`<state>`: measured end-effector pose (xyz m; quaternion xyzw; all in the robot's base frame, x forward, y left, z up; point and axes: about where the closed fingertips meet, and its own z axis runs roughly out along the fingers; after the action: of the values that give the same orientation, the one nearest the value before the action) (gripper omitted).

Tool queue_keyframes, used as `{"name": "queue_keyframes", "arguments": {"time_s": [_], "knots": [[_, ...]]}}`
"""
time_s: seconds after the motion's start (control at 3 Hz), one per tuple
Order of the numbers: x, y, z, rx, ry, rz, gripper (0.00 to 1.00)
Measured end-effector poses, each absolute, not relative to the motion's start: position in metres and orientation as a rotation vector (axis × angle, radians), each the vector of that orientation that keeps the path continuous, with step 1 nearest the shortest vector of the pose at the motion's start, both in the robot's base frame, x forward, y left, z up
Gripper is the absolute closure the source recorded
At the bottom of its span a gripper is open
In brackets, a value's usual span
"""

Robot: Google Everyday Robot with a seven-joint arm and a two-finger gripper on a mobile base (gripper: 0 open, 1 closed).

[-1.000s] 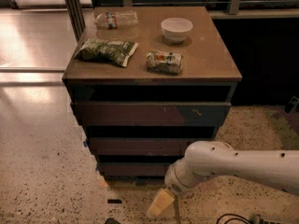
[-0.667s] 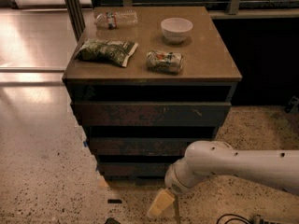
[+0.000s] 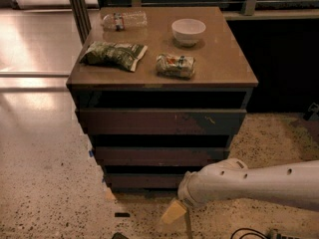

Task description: Open middle drawer

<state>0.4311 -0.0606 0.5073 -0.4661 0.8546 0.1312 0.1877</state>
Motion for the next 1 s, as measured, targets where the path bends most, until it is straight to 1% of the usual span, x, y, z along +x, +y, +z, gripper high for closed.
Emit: {"name": "queue_keyframes", "arguments": {"time_s": [0.33,0.67,1.0], "knots": [[0.481,-0.068,0.504,-1.212,2.356,0.259,0.0],[0.501,-0.065,0.508,-1.154,2.337,0.238,0.0],[0.501,-0.065,0.508,-1.154,2.337,0.237,0.0]]}}
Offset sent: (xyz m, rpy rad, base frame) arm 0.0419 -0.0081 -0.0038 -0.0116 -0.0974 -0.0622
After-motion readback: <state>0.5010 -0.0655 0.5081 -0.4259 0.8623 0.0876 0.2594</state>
